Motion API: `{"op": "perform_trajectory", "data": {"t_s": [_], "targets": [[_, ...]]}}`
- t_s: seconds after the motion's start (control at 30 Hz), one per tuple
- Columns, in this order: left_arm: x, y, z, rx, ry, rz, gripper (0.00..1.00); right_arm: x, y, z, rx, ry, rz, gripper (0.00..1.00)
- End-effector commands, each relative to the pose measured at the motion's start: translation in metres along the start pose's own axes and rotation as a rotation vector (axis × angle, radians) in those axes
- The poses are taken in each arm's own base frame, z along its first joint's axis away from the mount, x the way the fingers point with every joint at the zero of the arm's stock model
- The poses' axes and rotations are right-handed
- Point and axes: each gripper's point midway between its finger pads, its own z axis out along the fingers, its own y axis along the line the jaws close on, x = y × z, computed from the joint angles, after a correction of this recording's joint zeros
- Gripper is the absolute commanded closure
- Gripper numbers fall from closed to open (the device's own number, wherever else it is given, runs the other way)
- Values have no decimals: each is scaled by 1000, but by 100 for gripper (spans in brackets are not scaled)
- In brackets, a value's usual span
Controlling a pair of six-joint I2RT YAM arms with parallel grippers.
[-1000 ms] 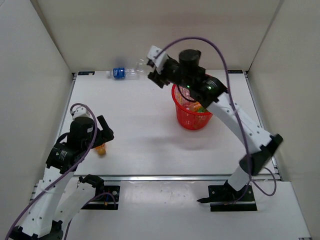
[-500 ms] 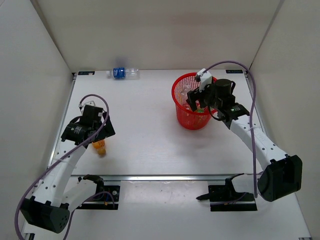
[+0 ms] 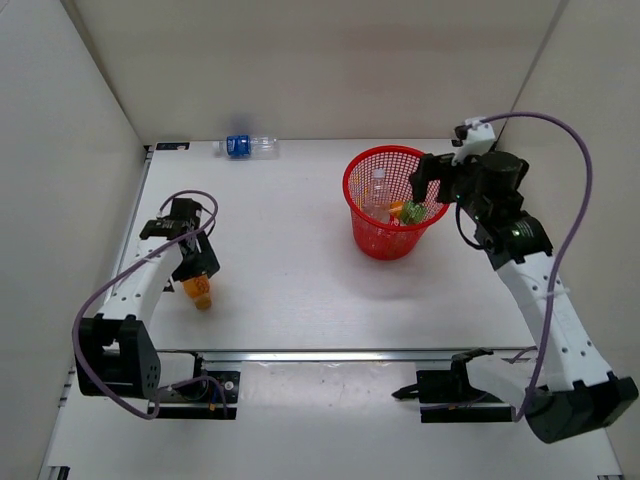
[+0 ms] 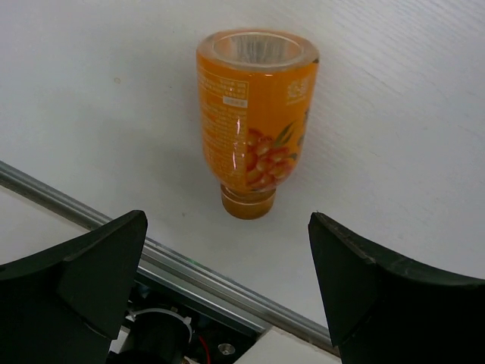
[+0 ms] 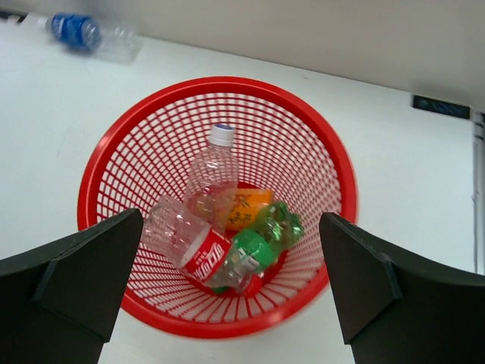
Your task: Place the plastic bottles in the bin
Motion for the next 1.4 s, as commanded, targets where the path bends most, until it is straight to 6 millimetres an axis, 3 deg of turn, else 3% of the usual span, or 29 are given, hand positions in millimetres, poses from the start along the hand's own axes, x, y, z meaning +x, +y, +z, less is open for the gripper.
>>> {"op": "perform_trajectory", "data": {"t_s": [0.0,0.07,0.27,0.5,0.7,0.77,0.8,0.87,0.9,0.97,1.0,1.07,1.1,1.17,1.3,1.33,1.37], "targets": [[-9,1,10,5,-44,0,1,15,-12,-29,101,31,101,1],[-11,-3,23,26,-50,-5,2,10,-12,-44,128,-3,90,1],[-5,5,59,-33,77,-46,1,21,-11,-69,148,13,79,1],[-1,0,70,-26,99,-66,6,45,-19,-89,172,30,114,0],[3,-4,69,-24,105,-46,51,49,-27,-104,210,2,134,1],[1,-12,64,6,93,-39,65,61,-36,-109,269,31,148,1],[-5,-25,53,50,62,-19,77,65,-45,-115,326,31,170,0],[-16,-47,28,114,26,-1,86,97,-70,-122,469,110,188,1],[-28,-69,6,176,-36,26,88,114,-82,-124,545,154,208,1],[-46,-119,-51,305,-173,118,88,148,-105,-136,660,261,245,1],[-50,-131,-69,344,-207,128,86,162,-108,-138,671,298,267,0],[-63,-177,-135,526,-308,162,87,184,-125,-149,711,329,364,1],[-60,-198,-148,602,-304,183,86,190,-124,-150,682,324,416,1],[-73,-235,-206,813,-374,174,87,193,-122,-153,653,287,461,1],[-65,-298,-282,1163,-485,197,82,198,-118,-155,673,289,451,1],[-67,-316,-289,1213,-488,186,80,193,-117,-158,683,277,438,1],[-67,-327,-314,1276,-517,186,79,194,-112,-156,676,292,427,0]]}}
